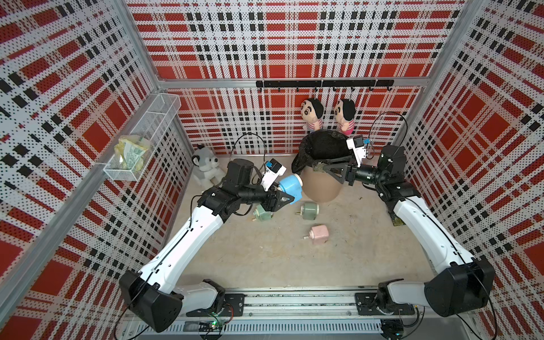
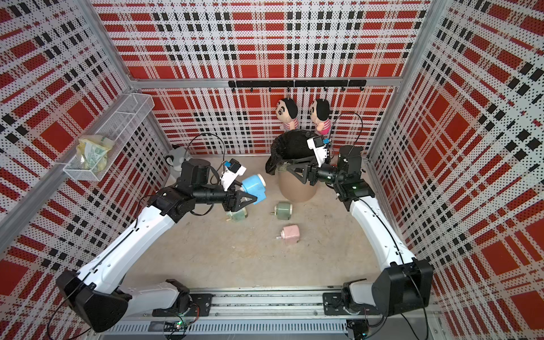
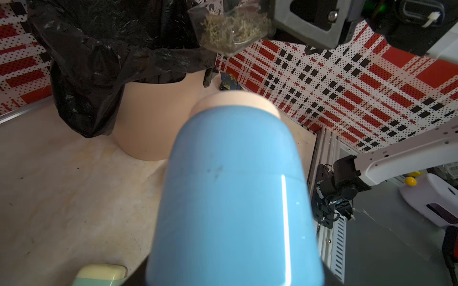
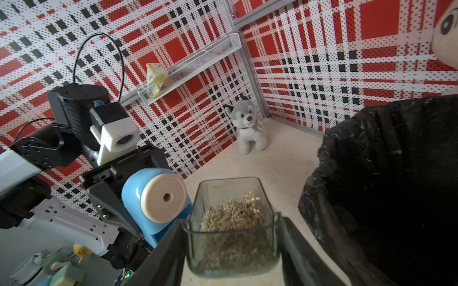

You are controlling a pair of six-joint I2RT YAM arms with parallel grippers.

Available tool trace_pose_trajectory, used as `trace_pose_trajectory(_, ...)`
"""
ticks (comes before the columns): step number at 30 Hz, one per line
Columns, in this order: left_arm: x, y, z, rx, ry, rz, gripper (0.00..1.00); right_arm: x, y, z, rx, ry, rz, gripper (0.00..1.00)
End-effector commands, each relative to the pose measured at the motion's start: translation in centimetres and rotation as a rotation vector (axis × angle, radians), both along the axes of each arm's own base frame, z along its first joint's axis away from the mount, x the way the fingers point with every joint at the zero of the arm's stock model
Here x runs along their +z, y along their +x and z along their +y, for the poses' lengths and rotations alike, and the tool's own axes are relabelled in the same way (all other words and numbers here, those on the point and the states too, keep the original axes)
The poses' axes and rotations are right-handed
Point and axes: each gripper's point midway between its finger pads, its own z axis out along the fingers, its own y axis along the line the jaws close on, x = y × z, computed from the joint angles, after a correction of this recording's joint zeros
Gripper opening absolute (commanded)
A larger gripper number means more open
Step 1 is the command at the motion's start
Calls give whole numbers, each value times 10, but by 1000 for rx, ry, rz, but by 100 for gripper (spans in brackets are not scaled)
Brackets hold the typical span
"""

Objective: Take out the pencil sharpener tray and clean the shavings
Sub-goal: Pour the shavings into the trash bin.

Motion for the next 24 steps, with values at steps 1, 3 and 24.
trace_pose_trajectory(1,18,9,-2,18,-30,-60,53,-4,15,-12,-84,-52,15,51)
trace_pose_trajectory(3,16,8,-4,14,-31,-57,53,-7,21,-15,-114,-77,26,51)
trace_pose_trajectory(24,6,6,-6,10,-28,-45,53,-32,95,-58,-439,-333,201,50)
